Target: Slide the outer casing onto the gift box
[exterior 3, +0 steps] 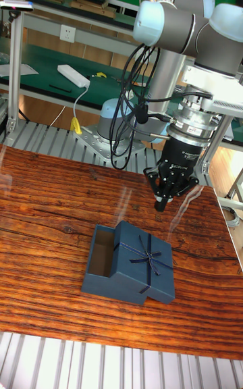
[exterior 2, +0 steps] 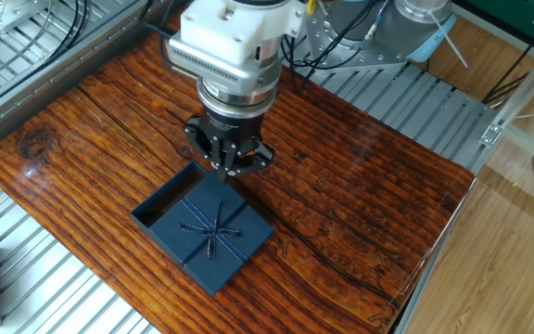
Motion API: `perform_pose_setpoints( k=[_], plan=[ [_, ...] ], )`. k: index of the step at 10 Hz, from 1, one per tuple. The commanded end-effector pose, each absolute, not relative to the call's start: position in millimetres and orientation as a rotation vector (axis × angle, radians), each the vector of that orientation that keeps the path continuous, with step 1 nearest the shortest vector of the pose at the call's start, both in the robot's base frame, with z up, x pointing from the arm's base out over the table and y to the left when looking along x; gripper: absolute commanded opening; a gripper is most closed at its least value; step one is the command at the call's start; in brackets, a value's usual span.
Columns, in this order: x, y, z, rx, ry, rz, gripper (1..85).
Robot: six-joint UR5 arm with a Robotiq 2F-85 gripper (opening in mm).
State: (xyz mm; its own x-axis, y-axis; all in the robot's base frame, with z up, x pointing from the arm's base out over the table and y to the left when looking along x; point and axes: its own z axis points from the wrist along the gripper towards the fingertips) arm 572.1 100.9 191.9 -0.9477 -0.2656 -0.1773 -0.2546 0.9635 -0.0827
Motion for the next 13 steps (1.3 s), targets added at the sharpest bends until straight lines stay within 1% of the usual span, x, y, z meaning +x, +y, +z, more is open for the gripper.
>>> perform_pose_setpoints(
  k=[1, 2, 5, 7, 8, 9, 11, 13],
  plan=[
    [557, 99, 189, -0.388, 2.988, -0.098, 1.0],
    [553, 115, 184, -0.355, 3.010, -0.063, 1.0],
    [560, 154, 175, -0.308, 2.977, 0.001, 2.3],
    [566, 171, 170, -0.233, 2.970, 0.019, 2.7],
    [569, 173, 167, -0.190, 2.971, -0.007, 2.7],
    [578, 176, 161, -0.098, 2.953, -0.026, 2.3],
    [590, 195, 152, -0.024, 2.910, 0.036, 2.0],
    [602, 212, 140, -0.042, 2.867, 0.074, 2.0]
  ],
)
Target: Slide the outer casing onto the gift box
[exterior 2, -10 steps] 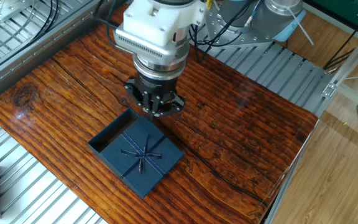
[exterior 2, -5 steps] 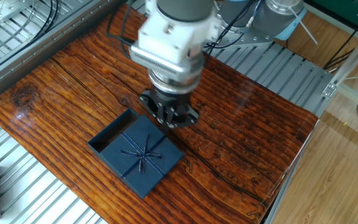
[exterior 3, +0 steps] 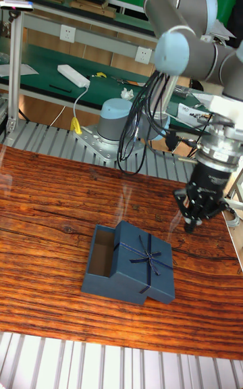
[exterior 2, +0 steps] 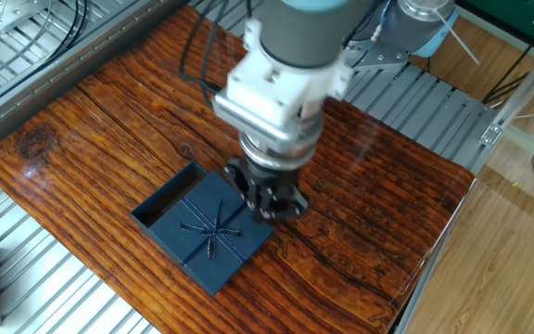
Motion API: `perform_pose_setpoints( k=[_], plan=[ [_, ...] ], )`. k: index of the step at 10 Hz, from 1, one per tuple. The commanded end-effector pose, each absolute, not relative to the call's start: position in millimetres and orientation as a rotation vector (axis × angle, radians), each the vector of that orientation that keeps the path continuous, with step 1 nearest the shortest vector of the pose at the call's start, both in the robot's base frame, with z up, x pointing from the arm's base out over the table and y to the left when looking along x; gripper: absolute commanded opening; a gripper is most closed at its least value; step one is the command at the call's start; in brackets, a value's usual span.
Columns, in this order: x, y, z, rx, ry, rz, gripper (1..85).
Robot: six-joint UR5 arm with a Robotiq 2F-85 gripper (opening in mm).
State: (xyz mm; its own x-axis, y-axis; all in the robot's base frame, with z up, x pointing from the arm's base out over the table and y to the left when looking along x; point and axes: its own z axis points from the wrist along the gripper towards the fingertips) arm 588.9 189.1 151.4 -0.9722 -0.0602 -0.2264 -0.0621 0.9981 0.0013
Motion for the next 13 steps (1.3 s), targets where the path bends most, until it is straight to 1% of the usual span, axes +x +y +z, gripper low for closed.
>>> perform_pose_setpoints(
  k=[1, 3, 5, 6, 13],
  plan=[
    [601, 215, 133, -0.093, 2.878, 0.068, 2.3],
    [594, 199, 122, -0.202, 2.926, -0.044, 1.3],
    [580, 201, 116, -0.220, 2.984, -0.033, 1.3],
    [579, 204, 112, -0.219, 2.988, -0.012, 1.0],
    [601, 207, 79, -0.246, 2.897, -0.043, 1.0]
  ],
)
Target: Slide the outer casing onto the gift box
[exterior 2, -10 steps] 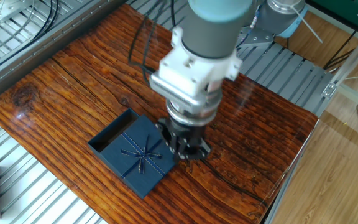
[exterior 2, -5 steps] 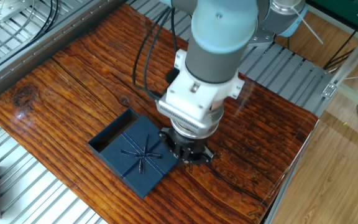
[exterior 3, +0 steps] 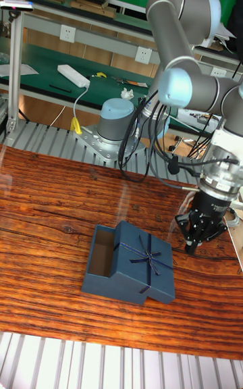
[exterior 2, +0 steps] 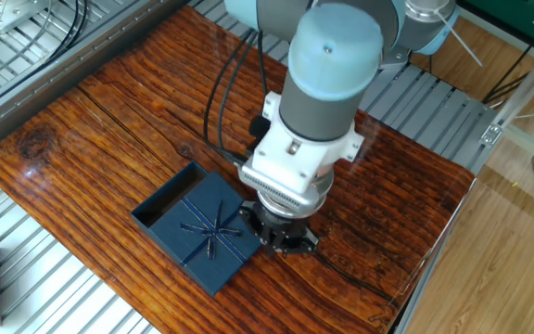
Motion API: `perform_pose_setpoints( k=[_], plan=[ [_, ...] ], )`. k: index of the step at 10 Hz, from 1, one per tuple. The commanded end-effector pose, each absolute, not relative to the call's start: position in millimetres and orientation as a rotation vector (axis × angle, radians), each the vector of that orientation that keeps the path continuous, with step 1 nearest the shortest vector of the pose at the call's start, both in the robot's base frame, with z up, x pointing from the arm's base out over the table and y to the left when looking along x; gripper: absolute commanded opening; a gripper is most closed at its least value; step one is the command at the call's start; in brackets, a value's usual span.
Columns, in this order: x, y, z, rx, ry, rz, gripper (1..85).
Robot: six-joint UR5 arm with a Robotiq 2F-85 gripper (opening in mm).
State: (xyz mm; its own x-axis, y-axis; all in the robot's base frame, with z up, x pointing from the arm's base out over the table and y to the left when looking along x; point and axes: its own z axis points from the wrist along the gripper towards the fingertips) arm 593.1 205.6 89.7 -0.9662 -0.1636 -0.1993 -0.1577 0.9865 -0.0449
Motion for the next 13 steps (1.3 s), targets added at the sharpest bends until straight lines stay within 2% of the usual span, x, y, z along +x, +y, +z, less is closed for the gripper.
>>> perform_pose_setpoints(
  k=[1, 5, 8, 9, 10, 13],
  plan=[
    [601, 202, 78, -0.261, 2.898, -0.071, 1.0],
    [599, 194, 86, -0.240, 2.925, -0.093, 1.0],
    [563, 198, 81, -0.171, 3.067, -0.054, 1.0],
    [562, 203, 80, -0.158, 3.072, -0.023, 1.0],
    [564, 221, 81, -0.126, 3.060, 0.083, 1.0],
    [580, 217, 67, -0.151, 3.011, 0.026, 1.0]
  ],
)
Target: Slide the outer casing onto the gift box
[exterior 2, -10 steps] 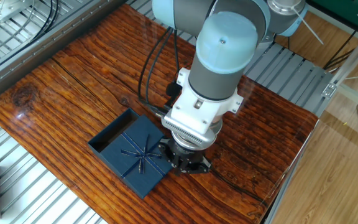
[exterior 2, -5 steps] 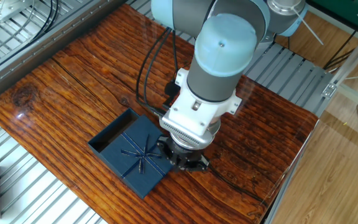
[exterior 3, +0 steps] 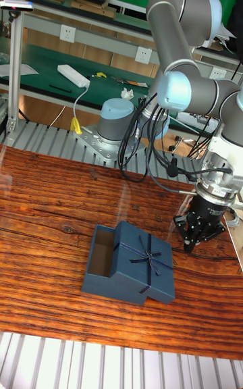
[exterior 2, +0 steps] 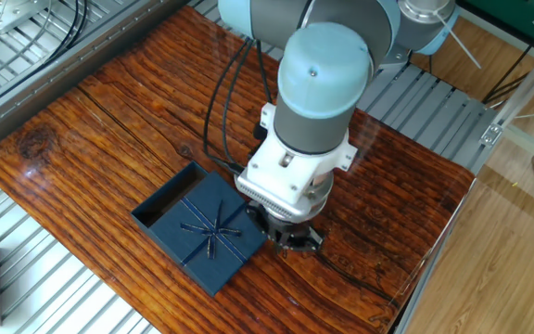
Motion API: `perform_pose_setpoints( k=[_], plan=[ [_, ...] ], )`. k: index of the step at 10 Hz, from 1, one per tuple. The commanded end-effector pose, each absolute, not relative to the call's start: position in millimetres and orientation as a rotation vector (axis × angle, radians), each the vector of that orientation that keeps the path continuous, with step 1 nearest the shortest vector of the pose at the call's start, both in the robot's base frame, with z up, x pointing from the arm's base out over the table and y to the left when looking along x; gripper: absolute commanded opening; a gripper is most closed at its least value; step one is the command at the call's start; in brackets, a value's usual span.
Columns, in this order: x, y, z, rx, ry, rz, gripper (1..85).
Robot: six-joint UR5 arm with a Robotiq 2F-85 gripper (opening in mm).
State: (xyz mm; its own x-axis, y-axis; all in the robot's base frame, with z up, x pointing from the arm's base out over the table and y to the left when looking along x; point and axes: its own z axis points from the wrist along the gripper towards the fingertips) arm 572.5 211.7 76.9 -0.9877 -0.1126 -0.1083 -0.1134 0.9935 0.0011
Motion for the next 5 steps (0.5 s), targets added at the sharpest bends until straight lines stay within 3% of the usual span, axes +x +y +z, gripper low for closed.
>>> perform_pose_setpoints(
  k=[1, 5],
  plan=[
    [586, 216, 59, -0.144, 2.995, 0.005, 1.0],
    [590, 213, 48, -0.135, 2.986, 0.000, 1.0]
  ],
)
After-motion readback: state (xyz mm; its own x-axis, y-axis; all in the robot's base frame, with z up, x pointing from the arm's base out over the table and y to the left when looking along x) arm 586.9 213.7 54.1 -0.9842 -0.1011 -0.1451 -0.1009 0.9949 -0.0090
